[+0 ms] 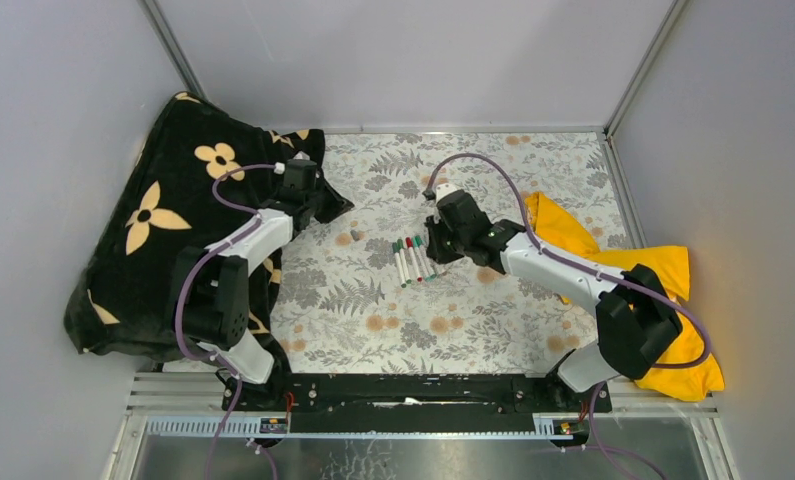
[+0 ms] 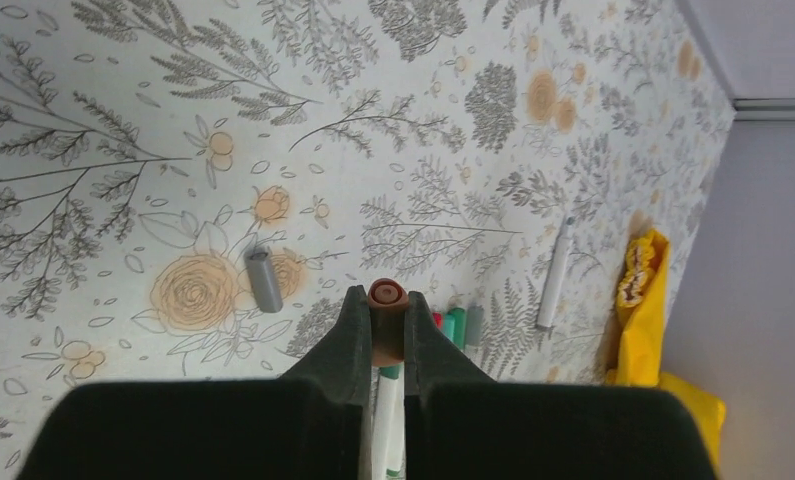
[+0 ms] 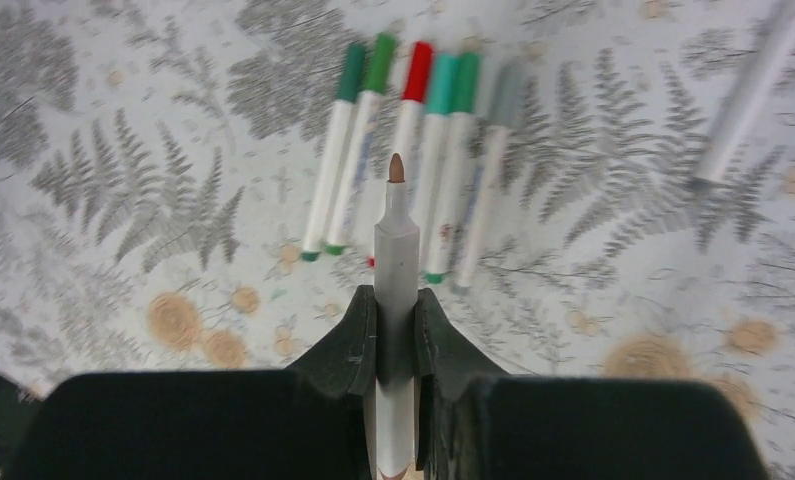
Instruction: Open the pen caps
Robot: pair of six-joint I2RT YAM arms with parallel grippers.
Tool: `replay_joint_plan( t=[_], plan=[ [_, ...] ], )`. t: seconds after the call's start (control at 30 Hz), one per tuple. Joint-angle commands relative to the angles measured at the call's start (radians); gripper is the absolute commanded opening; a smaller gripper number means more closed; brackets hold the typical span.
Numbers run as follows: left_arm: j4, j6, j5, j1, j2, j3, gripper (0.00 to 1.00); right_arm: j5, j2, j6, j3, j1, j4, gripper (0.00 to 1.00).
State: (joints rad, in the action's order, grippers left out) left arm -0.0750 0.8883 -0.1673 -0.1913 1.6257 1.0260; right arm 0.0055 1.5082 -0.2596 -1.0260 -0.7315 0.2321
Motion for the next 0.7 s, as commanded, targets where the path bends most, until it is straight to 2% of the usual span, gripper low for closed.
replay_joint_plan(
  t=[0.0,0.07,0.2,0.33,0.5,0.67],
  plan=[
    [-0.069,-0.055,0.081,-0.011,-0.028,-0.039,0.00,0.115,0.030,0.067,-0.075,0.074,0.038,0.00],
    [-0.078,-0.045,0.110,-0.012,-0.034,-0.073,0.00,0.141,0.056,0.089,-0.083,0.112,0.030,0.00],
    [-0.094,-0.028,0.148,-0.012,-0.013,-0.105,0.09,0.159,0.126,0.133,-0.120,0.157,0.026,0.00],
    [-0.092,-0.009,0.164,-0.020,0.007,-0.126,0.15,0.189,0.189,0.167,-0.149,0.175,0.001,0.00],
    [-0.086,0.004,0.164,-0.027,0.039,-0.133,0.19,0.185,0.264,0.195,-0.178,0.196,-0.031,0.00],
    [-0.070,0.010,0.164,-0.034,0.058,-0.145,0.28,0.194,0.323,0.203,-0.204,0.208,-0.049,0.00]
  ],
)
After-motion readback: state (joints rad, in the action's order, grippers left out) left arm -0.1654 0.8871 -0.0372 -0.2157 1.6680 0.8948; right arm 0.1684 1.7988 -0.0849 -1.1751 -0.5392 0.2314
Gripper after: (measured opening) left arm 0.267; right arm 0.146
